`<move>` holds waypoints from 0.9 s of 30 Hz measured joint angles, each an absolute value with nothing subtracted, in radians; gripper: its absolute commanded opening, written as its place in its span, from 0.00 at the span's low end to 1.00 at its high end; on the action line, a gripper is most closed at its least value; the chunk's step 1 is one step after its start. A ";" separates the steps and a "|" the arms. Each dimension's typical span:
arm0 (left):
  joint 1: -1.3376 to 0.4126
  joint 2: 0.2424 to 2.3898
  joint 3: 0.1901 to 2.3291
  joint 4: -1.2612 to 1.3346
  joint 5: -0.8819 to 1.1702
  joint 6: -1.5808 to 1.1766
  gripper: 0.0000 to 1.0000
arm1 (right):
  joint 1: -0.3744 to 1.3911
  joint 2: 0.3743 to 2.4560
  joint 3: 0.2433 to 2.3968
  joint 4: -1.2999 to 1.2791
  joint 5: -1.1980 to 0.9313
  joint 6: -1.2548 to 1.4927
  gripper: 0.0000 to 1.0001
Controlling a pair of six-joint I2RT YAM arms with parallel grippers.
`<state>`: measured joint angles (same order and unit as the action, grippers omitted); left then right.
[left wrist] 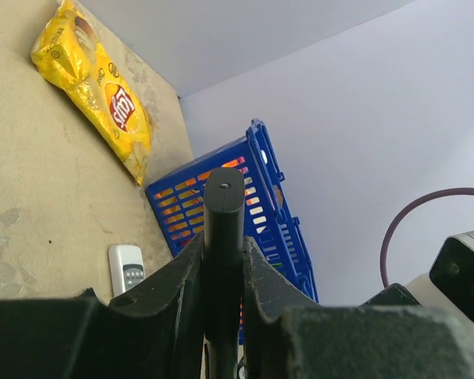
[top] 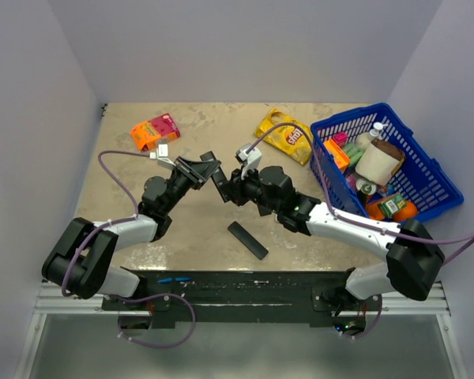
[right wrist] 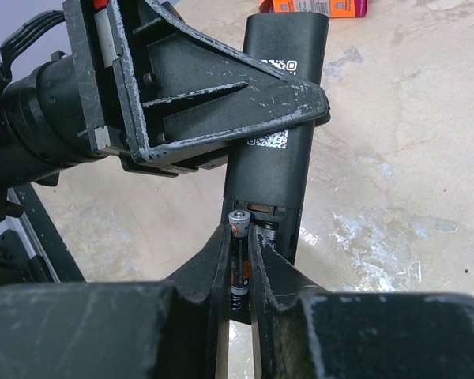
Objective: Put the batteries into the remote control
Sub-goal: Load the battery into the remote control.
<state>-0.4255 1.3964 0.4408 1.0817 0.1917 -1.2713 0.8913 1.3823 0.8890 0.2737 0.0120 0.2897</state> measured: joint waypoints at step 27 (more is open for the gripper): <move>-0.426 1.404 0.441 1.084 0.185 -1.276 0.00 | 0.897 1.387 0.915 0.226 0.045 0.310 0.20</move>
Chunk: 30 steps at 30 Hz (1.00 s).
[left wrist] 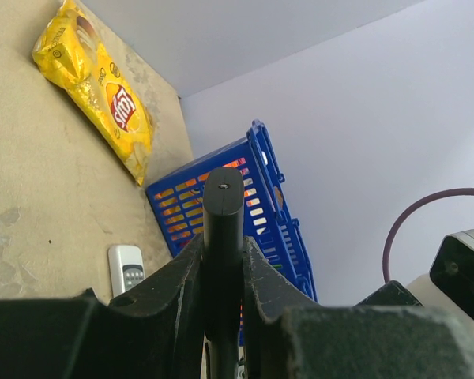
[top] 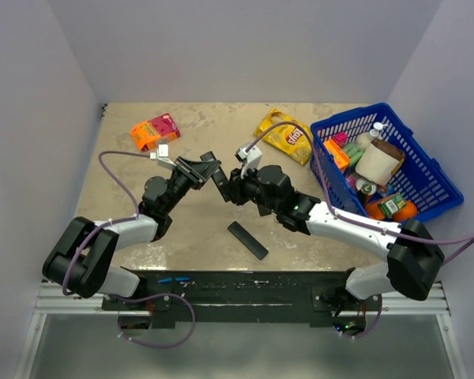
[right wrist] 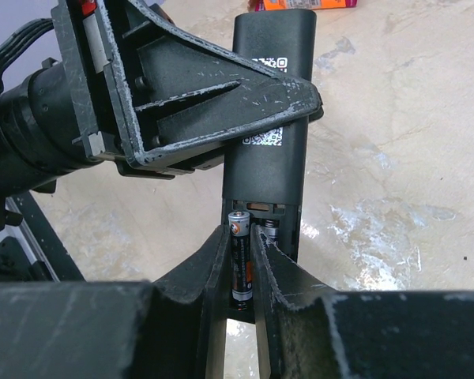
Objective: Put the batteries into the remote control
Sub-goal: Load the battery into the remote control.
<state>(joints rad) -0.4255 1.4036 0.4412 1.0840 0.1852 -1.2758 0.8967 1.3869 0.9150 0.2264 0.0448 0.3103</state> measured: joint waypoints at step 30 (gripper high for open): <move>-0.426 1.419 0.469 1.121 0.178 -1.377 0.00 | 0.897 1.315 0.799 0.437 0.115 0.371 0.13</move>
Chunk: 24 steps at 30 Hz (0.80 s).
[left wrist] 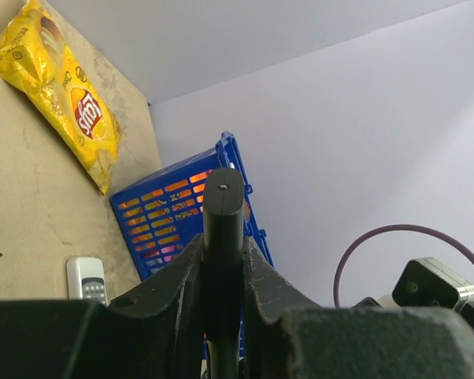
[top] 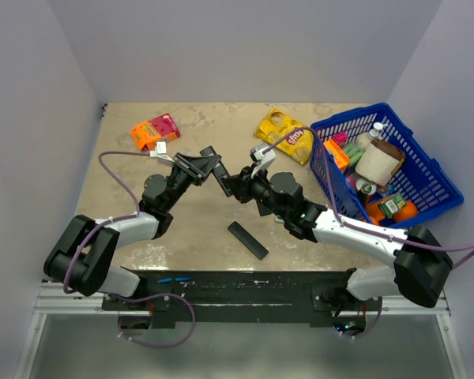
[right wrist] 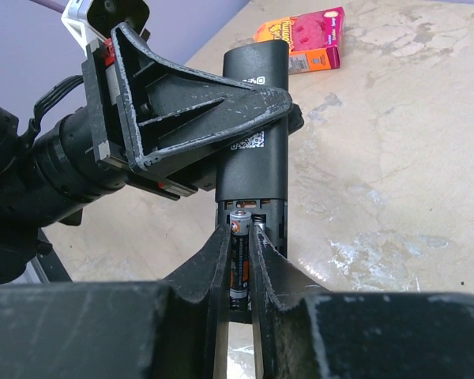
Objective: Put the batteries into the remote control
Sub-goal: Load the battery into the remote control.
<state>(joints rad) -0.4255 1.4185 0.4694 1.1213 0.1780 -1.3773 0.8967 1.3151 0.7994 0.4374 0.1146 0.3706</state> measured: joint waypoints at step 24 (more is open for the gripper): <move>-0.426 1.423 0.483 1.113 0.187 -1.378 0.00 | 0.897 1.313 0.779 0.474 0.083 0.309 0.15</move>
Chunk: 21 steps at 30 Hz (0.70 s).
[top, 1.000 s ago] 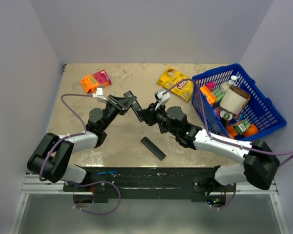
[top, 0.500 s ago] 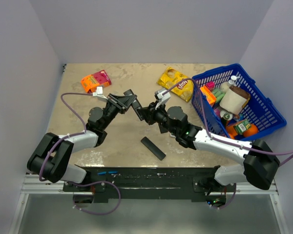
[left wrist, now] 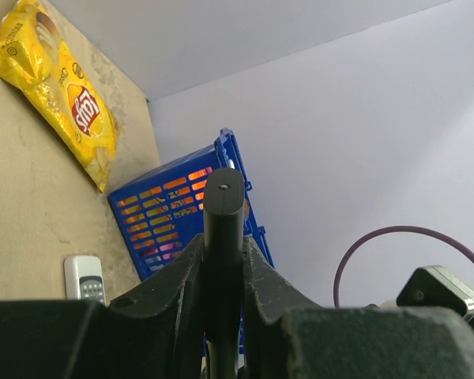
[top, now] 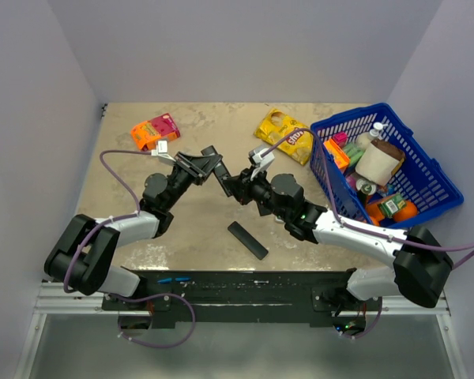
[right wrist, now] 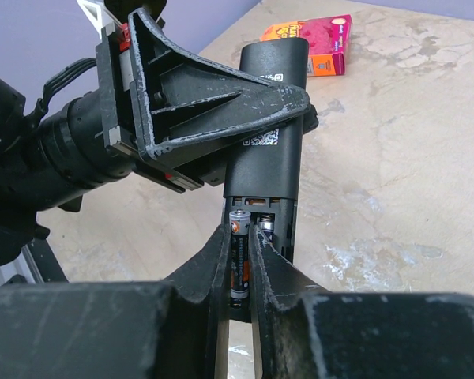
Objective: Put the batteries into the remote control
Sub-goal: Load the battery into the remote control.
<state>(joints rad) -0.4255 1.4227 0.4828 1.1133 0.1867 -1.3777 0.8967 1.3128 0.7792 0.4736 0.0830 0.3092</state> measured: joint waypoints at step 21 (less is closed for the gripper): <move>-0.426 1.427 0.489 1.111 0.190 -1.374 0.00 | 0.898 1.303 0.779 0.464 0.075 0.302 0.32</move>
